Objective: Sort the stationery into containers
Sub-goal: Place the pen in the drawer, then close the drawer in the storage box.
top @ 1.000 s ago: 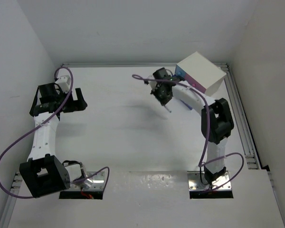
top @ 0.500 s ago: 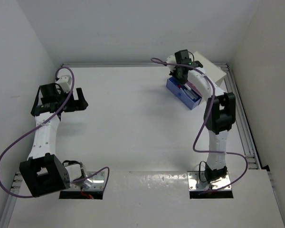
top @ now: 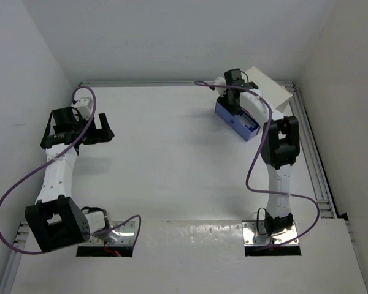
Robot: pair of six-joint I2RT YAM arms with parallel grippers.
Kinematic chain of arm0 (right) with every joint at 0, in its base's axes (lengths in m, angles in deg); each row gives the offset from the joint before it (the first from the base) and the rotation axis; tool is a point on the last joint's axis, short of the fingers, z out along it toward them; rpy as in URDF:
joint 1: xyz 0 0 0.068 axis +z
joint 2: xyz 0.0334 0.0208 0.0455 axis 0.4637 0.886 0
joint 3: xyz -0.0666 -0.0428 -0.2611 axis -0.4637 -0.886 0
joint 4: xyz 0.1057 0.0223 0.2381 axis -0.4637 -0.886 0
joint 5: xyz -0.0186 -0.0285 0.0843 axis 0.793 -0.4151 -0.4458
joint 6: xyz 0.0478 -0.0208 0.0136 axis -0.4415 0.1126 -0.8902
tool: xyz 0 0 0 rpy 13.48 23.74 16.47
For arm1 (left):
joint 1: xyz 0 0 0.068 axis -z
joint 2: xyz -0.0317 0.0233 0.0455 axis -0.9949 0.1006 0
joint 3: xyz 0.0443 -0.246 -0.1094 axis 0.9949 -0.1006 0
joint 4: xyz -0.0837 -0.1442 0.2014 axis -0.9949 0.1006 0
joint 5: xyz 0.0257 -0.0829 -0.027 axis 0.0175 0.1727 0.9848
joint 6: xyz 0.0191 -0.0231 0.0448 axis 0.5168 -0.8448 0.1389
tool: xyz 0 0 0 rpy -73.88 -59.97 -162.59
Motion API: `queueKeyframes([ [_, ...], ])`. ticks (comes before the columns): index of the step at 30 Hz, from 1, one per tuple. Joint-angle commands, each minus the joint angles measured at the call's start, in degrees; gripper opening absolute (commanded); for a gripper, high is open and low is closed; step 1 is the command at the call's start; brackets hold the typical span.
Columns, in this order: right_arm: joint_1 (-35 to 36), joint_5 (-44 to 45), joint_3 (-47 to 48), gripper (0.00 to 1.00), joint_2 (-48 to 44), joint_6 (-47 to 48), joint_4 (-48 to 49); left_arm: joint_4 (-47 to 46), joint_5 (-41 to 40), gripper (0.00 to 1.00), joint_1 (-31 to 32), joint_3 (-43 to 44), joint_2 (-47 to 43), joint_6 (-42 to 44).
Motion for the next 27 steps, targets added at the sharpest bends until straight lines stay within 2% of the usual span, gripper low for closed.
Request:
queueKeyframes([
  [1,0.59,-0.50,-0.02,0.50,-3.84,-1.91,1.19,-2.03,1.00,1.00,0.54,0.40,-0.42,-0.96],
  [3,1.73,-2.95,-0.54,0.42,-5.08,-3.58,-0.30,-2.47,1.70,1.00,0.54,0.31,-0.33,-1.40],
  [4,2.34,-3.93,-1.16,0.36,-6.56,-3.85,-0.75,-2.55,1.71,1.00,0.54,0.49,-0.42,-1.49],
  [5,3.13,-4.89,-2.90,0.26,-7.27,-3.94,-1.28,-3.16,1.79,1.00,0.54,0.66,-0.42,-1.58],
  [7,4.45,-6.40,-5.28,0.16,-8.85,-3.86,-1.46,-3.52,1.88,1.00,0.54,1.27,-0.24,-1.76],
  [8,5.50,-6.40,-7.03,0.07,-9.12,-3.86,-1.37,-3.61,2.23,1.00,0.63,1.37,-0.24,-1.84],
  [9,5.86,-6.40,-7.84,0.03,-9.21,-3.94,-0.93,-3.61,2.32,1.00,0.54,1.63,-0.24,-1.93],
  [12,6.21,-6.40,-9.86,0.00,-8.51,-4.29,-0.23,-3.43,2.58,1.00,0.71,1.72,-0.15,-1.93],
  [21,4.90,1.15,-12.94,0.00,-4.47,-0.08,7.50,-4.05,3.37,1.00,0.98,1.89,-0.42,-1.58],
  [27,4.02,6.78,-14.70,0.00,-3.77,5.02,16.12,-4.58,3.64,1.00,1.07,1.72,-0.24,-1.41],
])
